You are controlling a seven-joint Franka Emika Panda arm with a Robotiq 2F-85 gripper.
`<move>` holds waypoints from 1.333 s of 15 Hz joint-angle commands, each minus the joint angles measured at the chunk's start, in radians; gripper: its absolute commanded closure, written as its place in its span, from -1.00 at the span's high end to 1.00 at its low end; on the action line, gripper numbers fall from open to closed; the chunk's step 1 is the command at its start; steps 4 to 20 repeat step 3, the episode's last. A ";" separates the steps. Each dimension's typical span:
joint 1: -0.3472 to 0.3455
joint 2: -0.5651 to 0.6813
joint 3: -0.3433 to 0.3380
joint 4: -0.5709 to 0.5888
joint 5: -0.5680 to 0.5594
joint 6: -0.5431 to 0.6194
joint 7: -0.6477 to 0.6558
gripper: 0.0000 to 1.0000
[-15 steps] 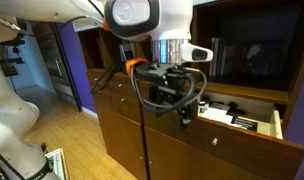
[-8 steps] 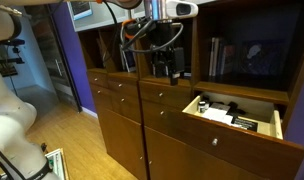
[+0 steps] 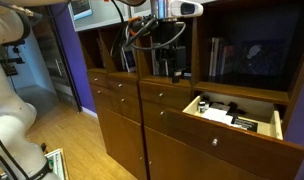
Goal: Open the rightmost drawer completely
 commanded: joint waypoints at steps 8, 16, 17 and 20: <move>-0.002 0.003 0.001 0.006 0.001 -0.004 -0.001 1.00; -0.002 0.003 0.001 0.006 0.001 -0.004 -0.001 1.00; -0.002 0.003 0.001 0.006 0.001 -0.004 -0.001 1.00; -0.002 0.003 0.001 0.006 0.001 -0.004 -0.001 1.00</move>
